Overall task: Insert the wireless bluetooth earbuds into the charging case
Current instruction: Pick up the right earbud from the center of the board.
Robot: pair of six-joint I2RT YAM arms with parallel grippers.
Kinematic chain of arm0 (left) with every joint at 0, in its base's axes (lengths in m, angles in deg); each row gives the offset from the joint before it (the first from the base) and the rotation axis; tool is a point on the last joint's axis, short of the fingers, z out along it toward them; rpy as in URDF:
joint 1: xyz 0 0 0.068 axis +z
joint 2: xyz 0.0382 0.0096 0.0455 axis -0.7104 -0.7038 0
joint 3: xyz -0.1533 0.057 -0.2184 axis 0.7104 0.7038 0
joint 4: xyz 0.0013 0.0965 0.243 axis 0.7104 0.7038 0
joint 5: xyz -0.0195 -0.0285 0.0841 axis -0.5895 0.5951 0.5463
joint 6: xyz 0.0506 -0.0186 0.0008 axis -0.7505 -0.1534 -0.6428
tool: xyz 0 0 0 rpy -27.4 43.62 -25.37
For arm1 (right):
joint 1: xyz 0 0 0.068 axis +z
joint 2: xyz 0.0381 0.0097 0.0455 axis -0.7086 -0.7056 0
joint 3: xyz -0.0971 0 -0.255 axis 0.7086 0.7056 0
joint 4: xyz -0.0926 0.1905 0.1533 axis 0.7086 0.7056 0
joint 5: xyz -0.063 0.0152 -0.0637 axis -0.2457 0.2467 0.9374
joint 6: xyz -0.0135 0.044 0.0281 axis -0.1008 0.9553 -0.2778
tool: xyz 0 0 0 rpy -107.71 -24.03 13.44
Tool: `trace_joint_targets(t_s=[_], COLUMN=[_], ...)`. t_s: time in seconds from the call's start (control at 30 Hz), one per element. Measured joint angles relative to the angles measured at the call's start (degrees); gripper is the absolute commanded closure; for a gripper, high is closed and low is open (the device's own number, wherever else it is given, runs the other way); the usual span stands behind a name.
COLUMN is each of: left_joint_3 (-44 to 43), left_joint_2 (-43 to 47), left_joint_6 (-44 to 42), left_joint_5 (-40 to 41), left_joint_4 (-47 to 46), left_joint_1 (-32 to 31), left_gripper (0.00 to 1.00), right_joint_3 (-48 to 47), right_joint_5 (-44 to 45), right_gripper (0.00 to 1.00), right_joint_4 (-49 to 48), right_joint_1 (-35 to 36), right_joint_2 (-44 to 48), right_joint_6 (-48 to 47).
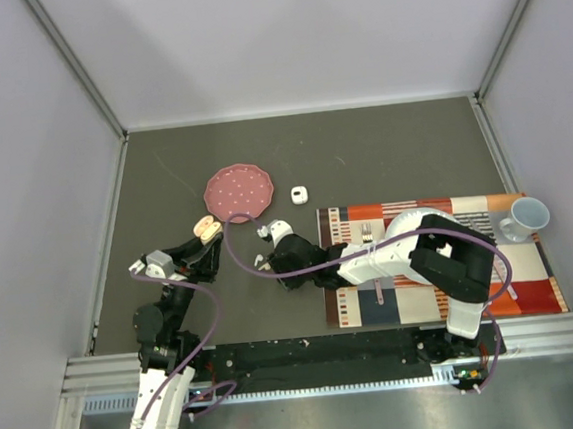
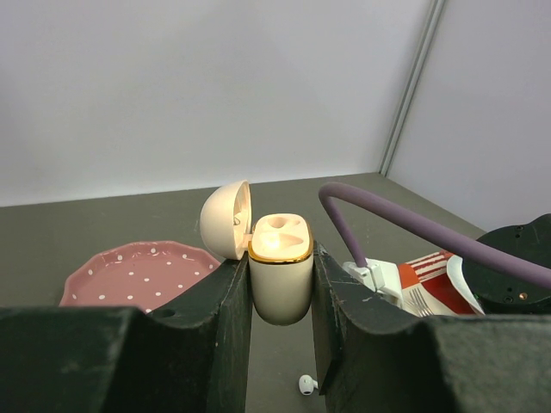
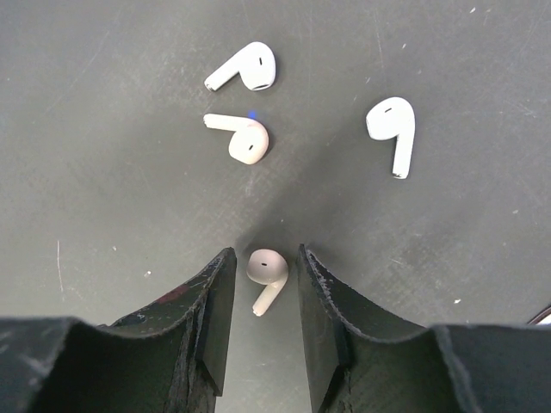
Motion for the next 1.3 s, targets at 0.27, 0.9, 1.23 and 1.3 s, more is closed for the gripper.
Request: trace_joint_targets(t_s=[0.27,0.9,1.23,1.3], left_joint_3=[0.0,0.0,0.0,0.0], left_joint_2=[0.0,0.0,-4.48,-6.71], left_joint_6=[0.02,0.52,2.89,4.0], left_joint_5=[0.0,-0.04,-3.08,-4.07], left_joint_4=[0.0,-0.02,-4.33,-5.88], left_joint_1=[0.0,0.0,0.0,0.0], left_gripper=[1.0,1.0,1.0,1.0], right_joint_3=[-0.07,-0.44,5.16,6.8], right_joint_5=[0.44,1.49,3.74,5.05], right_gripper=[0.65,0.83,0.85,0.85], right_joint_4=[0.7,2.01,1.31,-0.7], right_joint_1=[0.11,0.22,0.26,0.26], right_joint_2=[0.09,0.31,15.69,20.81], right_joint_6=[-0.79,-1.2,-1.18,-1.31])
